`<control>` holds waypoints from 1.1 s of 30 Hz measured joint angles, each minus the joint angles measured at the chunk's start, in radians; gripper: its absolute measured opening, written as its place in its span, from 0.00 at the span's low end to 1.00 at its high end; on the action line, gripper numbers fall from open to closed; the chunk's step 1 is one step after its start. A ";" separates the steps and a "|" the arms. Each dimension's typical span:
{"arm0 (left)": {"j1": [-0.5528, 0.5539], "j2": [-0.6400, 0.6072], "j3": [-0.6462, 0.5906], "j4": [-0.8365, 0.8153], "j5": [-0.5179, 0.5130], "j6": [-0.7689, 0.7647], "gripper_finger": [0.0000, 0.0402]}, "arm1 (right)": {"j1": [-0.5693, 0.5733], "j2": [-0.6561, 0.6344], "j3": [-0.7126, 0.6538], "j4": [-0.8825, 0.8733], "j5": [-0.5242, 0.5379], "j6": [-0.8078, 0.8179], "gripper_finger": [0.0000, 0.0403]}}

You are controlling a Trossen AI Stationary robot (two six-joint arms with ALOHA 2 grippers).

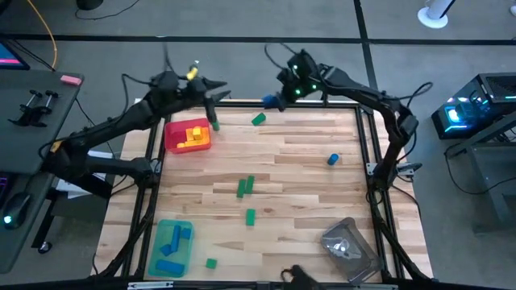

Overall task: Sort blocks
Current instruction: Put the blue block into the green bin

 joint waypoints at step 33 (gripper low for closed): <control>-0.197 0.169 -0.001 0.241 0.014 0.538 0.50 | 0.168 0.004 0.133 0.199 -0.118 0.198 0.00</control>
